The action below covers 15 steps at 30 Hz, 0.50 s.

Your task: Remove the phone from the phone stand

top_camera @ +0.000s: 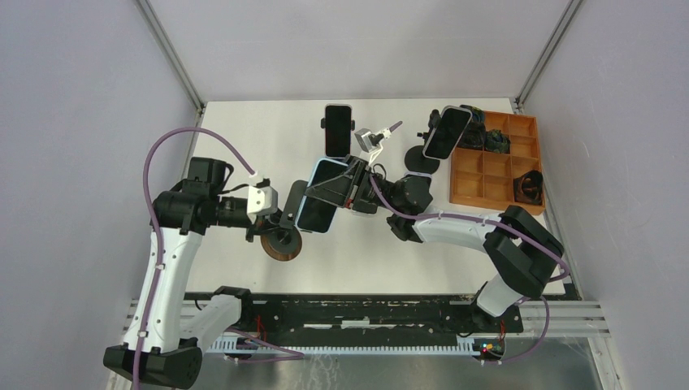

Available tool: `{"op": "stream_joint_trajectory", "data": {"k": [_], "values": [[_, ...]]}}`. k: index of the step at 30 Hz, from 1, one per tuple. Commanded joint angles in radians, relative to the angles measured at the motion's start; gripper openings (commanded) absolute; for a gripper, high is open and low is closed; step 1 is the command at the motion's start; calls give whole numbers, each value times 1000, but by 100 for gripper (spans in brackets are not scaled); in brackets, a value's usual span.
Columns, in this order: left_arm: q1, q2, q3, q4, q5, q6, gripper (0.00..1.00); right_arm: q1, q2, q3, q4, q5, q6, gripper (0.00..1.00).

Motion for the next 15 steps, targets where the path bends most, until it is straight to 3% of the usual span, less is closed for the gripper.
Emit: {"op": "stream_joint_trajectory", "data": {"k": [1, 7, 11, 15], "values": [[-3, 2, 18, 17, 42, 46, 2, -12, -48, 2, 34, 52, 9, 23], [-1, 7, -15, 134, -25, -32, 2, -83, -95, -78, 95, 63, 73, 29], [-1, 4, -29, 251, -65, -139, 2, -95, -115, -109, 86, 63, 79, 40], [-1, 8, -35, 307, -86, -203, 2, -97, -111, -124, 89, 71, 103, 39]]}}
